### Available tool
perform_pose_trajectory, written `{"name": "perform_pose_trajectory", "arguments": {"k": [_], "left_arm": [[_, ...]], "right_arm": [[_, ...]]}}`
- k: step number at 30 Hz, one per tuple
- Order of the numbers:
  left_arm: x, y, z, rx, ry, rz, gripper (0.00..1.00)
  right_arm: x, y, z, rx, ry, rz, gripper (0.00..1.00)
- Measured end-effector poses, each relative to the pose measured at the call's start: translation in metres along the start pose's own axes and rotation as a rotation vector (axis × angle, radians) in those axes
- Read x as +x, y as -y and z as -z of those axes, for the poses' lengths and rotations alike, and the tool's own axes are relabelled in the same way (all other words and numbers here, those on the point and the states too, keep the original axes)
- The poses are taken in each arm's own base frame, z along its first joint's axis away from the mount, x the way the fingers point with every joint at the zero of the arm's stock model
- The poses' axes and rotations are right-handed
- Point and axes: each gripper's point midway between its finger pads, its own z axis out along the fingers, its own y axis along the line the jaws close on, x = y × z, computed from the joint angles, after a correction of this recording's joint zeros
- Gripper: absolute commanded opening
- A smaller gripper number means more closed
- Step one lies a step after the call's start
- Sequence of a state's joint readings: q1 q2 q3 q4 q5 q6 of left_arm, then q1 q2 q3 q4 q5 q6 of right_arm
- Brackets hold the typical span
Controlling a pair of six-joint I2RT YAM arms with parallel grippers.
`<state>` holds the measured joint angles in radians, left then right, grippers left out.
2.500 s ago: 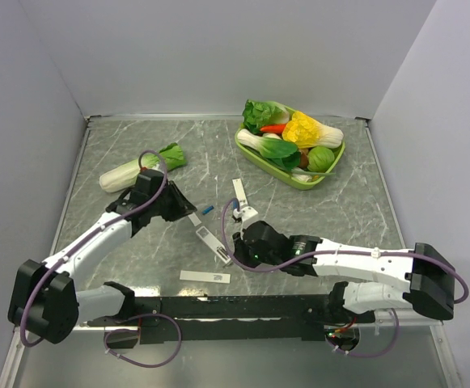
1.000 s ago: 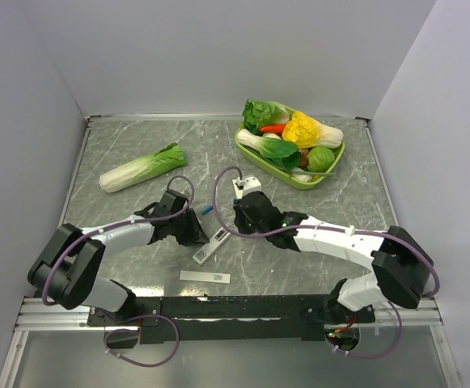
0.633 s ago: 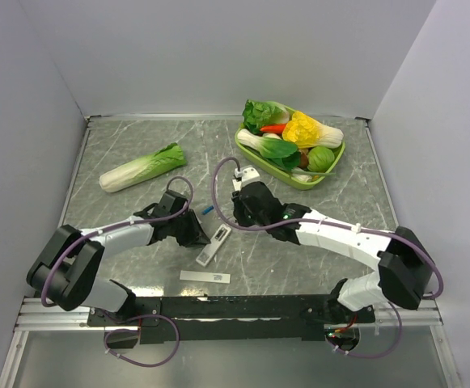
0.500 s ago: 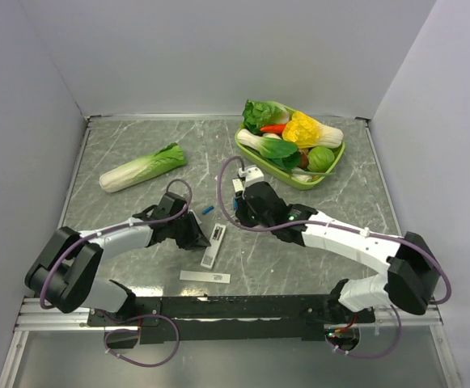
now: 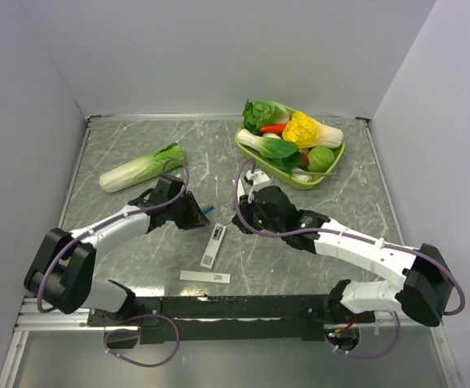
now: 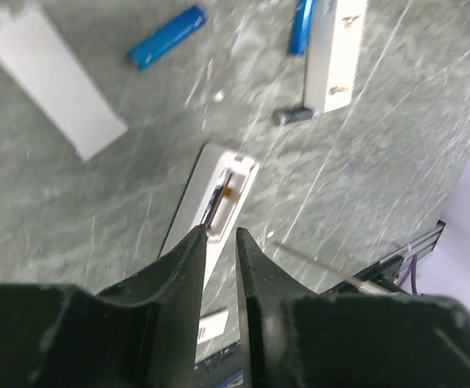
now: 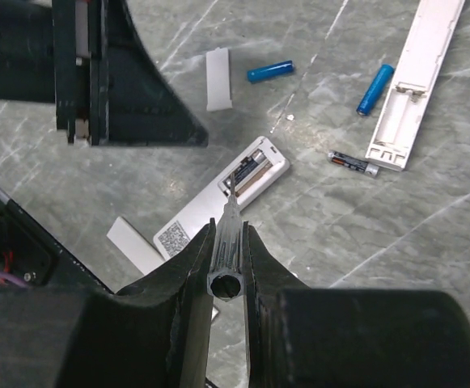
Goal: Unload the batteries from the remote control
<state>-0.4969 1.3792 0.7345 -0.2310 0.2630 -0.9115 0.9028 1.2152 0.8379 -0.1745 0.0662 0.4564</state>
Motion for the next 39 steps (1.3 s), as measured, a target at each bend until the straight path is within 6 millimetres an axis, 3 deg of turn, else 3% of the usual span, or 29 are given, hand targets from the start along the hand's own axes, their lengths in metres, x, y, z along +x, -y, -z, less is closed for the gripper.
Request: {"name": "perform_pose_trajectory", "arguments": {"k": [5,17,39], "left_arm": [[-0.011,0.005,-0.008,0.0,0.01,-0.039,0.24],[-0.003,-0.006,-0.026,-0.01,-0.044,-0.075,0.22],[0.01,-0.014,-0.041,0.004,-0.103,-0.066,0.2]], "right_arm": [[0.01,0.001,-0.006,0.003,-0.026,-0.014,0.0],[0.028,0.007,-0.021,0.025,-0.076,-0.01,0.0],[0.038,0.009,-0.035,0.027,-0.081,-0.014,0.0]]}}
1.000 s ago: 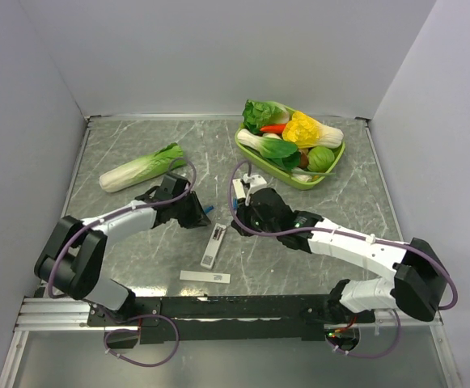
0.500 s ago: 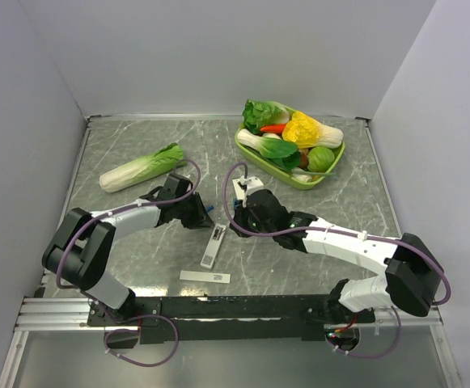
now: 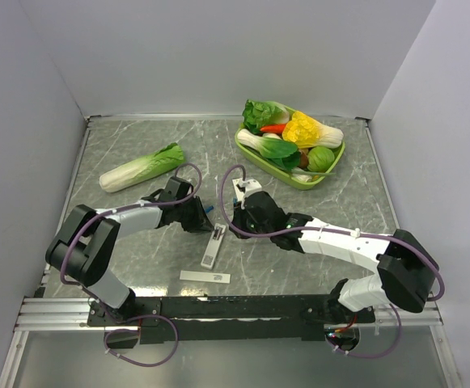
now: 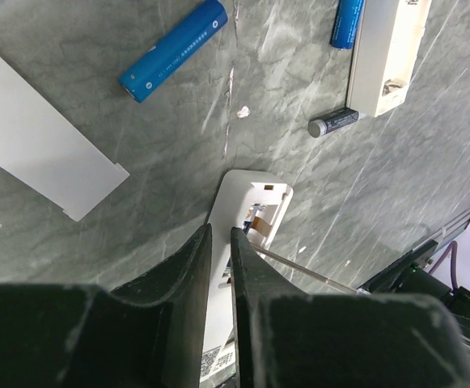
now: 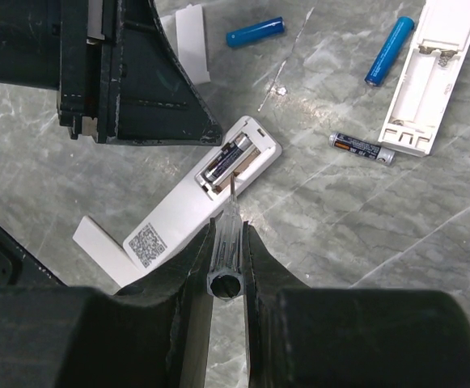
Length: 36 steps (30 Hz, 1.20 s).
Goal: Unload the batteries from the remote control
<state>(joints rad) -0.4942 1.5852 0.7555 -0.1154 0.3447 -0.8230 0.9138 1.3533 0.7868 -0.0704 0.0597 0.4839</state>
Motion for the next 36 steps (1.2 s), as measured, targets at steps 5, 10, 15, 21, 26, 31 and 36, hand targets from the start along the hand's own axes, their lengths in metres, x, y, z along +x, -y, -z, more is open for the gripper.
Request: {"name": "perform_pose_trajectory", "arguments": {"k": [5,10,15,21,26,31,36], "left_arm": [[0.0016,-0.0008,-0.0005,0.003,-0.004,0.001,0.19],[0.0036,-0.0003,-0.0009,0.014,-0.01,0.0,0.18],[0.0037,0.0006,-0.0012,0.021,-0.009,-0.002,0.15],[0.0036,0.0013,-0.0016,0.028,-0.007,-0.001,0.14],[0.0039,0.001,-0.0018,0.032,-0.007,0.0,0.13],[0.0039,0.001,-0.0019,0.037,-0.006,0.002,0.11],[0.0038,0.0005,-0.0021,0.039,-0.005,0.005,0.1]], "right_arm": [[-0.0004,-0.0004,-0.0018,-0.003,0.009,-0.009,0.0],[-0.0003,-0.0003,-0.002,-0.002,0.01,-0.018,0.0],[0.0003,0.0006,-0.0017,-0.002,0.018,-0.022,0.0],[0.0002,0.0005,-0.0016,-0.003,0.02,-0.022,0.0],[0.0002,0.0006,-0.0014,-0.004,0.022,-0.023,0.0],[-0.0002,0.0011,-0.0004,-0.002,0.026,-0.026,0.0],[-0.0029,0.002,0.0048,0.001,0.046,-0.026,0.0]]}}
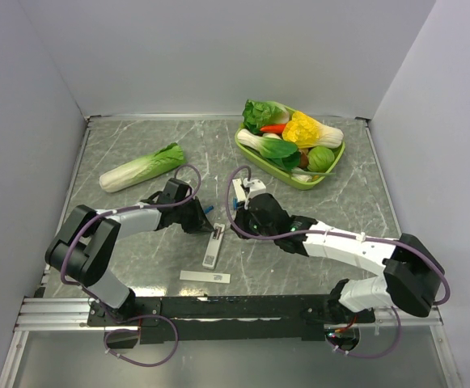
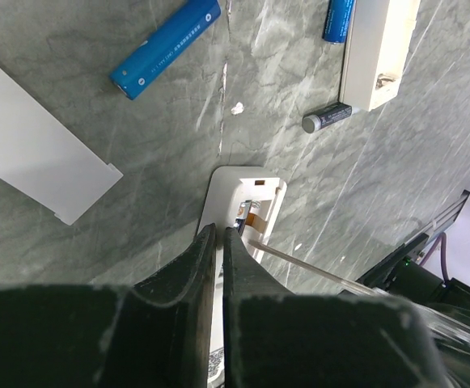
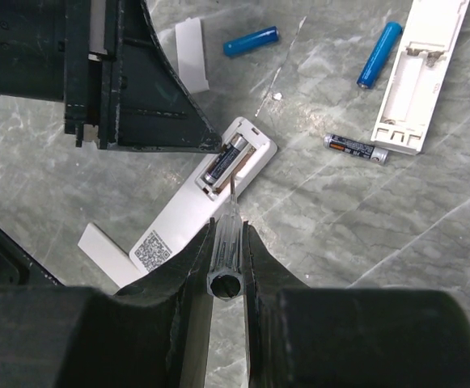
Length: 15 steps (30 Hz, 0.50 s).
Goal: Unload the batteries from the remote control
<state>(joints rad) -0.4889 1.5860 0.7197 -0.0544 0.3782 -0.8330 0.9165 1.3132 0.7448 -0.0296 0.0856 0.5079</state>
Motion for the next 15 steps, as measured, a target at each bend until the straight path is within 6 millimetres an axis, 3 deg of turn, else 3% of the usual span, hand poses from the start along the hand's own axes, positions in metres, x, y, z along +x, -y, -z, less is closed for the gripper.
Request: {"name": "perform_pose_trajectory", "arguments": {"k": [15], "left_arm": [[-0.0002,-0.0006,-0.0004,0.005,0.003,0.0,0.09]], "right_arm": [[-0.0075,-0.005,0.0003,-0.018,0.03,-0.001,0.0]]}}
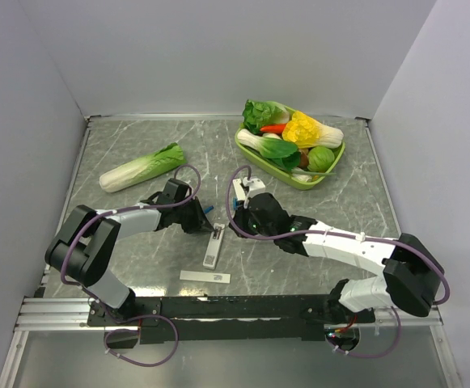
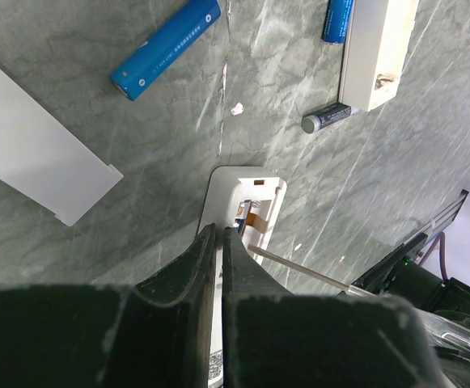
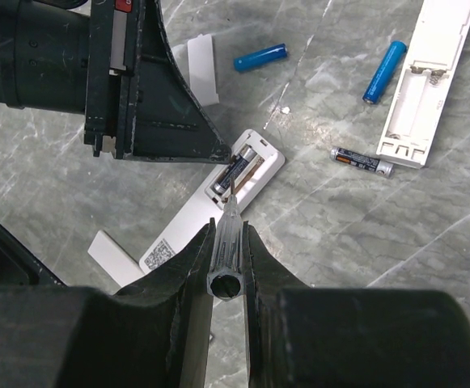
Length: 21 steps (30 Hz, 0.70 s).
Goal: Unload the batteries from the remote control
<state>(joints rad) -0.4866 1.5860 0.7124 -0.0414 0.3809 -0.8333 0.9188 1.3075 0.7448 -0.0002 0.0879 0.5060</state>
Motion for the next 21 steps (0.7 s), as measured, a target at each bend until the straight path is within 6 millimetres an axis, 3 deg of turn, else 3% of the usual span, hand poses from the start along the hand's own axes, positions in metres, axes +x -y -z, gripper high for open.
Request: {"name": "perform_pose_trajectory", "arguments": {"k": [21], "left_arm": [[0.0001,0.0003,0.0004,0.004,0.004,0.001,0.09]], "right_arm": [[0.0034,-0.0007,-0.0061,-0.014,0.01,0.03,0.0]]}}
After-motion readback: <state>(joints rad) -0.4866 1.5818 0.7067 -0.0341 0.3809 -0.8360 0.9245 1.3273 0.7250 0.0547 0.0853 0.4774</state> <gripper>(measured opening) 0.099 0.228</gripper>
